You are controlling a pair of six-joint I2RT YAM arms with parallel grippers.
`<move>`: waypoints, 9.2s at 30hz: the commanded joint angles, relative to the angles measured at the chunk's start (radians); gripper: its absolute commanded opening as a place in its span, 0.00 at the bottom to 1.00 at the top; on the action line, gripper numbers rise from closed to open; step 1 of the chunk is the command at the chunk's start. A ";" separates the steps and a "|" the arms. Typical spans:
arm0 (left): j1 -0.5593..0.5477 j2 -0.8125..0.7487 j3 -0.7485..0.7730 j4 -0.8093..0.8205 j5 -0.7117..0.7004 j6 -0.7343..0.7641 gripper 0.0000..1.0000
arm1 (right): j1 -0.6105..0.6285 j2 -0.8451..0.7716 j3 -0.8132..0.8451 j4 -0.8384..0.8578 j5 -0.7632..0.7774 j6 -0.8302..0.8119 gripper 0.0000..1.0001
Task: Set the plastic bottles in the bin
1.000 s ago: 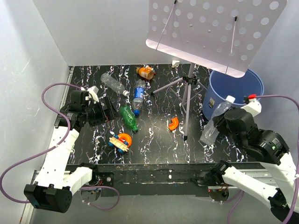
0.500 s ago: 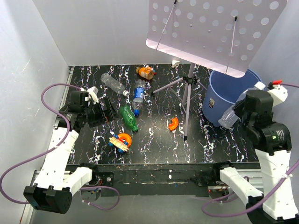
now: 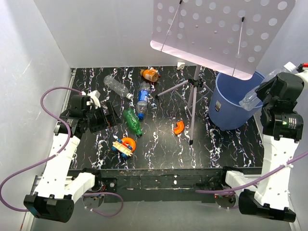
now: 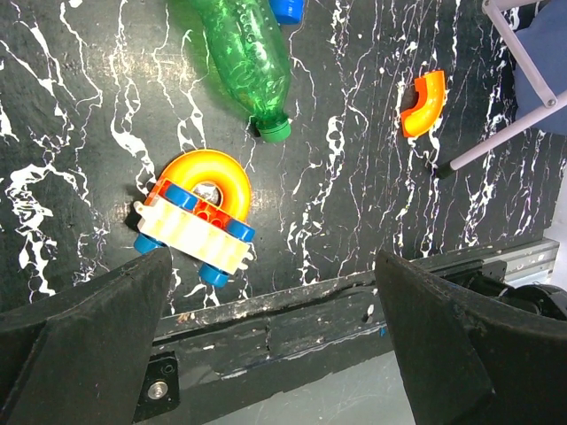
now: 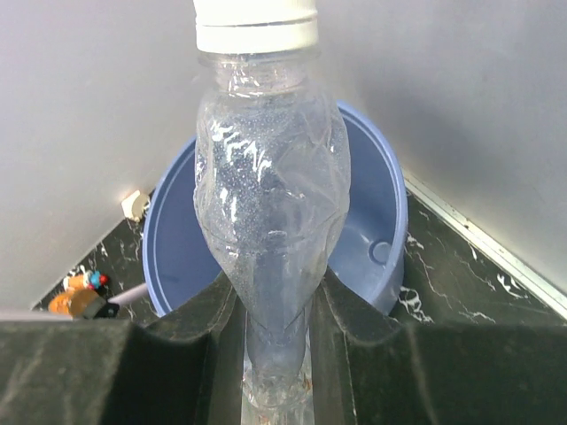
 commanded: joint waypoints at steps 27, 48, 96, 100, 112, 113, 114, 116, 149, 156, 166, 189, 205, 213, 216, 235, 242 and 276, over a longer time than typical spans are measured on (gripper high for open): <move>0.002 -0.032 0.042 -0.036 -0.056 0.035 0.99 | -0.112 0.010 -0.113 0.206 -0.336 -0.040 0.76; 0.002 -0.006 0.051 -0.016 -0.048 0.037 0.99 | 0.294 -0.325 -0.436 -0.053 -0.350 -0.048 0.77; 0.002 0.029 0.071 -0.068 -0.122 0.091 0.99 | 0.505 0.641 0.036 0.433 0.006 -0.141 0.48; 0.002 0.037 0.085 -0.076 -0.128 0.095 0.99 | 0.474 0.712 0.111 0.428 -0.023 -0.140 0.48; 0.002 0.035 0.076 -0.082 -0.139 0.109 0.99 | 0.495 0.643 0.078 0.373 -0.072 -0.095 0.49; 0.002 0.034 0.074 -0.082 -0.137 0.109 0.99 | 0.514 0.619 0.050 0.372 -0.072 -0.089 0.50; 0.002 0.032 0.070 -0.079 -0.136 0.109 0.99 | 0.537 0.590 0.019 0.375 -0.077 -0.080 0.50; 0.002 0.026 0.067 -0.076 -0.132 0.109 0.99 | 0.592 0.542 -0.054 0.376 -0.083 -0.059 0.51; 0.002 -0.025 0.070 -0.143 -0.154 0.097 0.99 | 0.756 1.321 0.677 0.093 -0.495 0.080 0.77; 0.002 -0.016 0.064 -0.132 -0.149 0.088 0.99 | 0.742 1.448 0.767 0.088 -0.554 0.115 0.79; 0.002 -0.019 0.062 -0.143 -0.165 0.085 0.99 | 0.744 1.597 0.883 0.137 -0.652 0.204 0.80; -0.001 0.004 0.011 -0.037 -0.050 0.074 0.99 | 0.788 0.231 -0.165 0.200 -0.117 -0.014 0.32; -0.001 -0.012 0.011 -0.050 -0.062 0.072 0.99 | 0.322 -0.078 -0.174 0.074 -0.081 0.130 0.31; -0.001 -0.032 0.022 -0.073 -0.071 0.071 0.99 | 0.088 -0.055 -0.141 0.175 -0.172 0.162 0.32; -0.001 -0.040 0.024 -0.083 -0.083 0.072 0.99 | 0.031 -0.020 -0.110 0.204 -0.202 0.169 0.32; -0.001 -0.054 0.022 -0.086 -0.073 0.062 0.99 | -0.031 0.071 -0.202 0.344 -0.247 0.055 0.82; -0.001 -0.055 -0.005 -0.068 -0.063 0.055 0.99 | -0.026 -0.064 -0.219 0.272 -0.444 0.024 0.85; 0.002 0.020 0.090 -0.129 -0.304 -0.178 0.99 | 1.002 0.942 0.148 0.284 -0.523 -0.121 0.83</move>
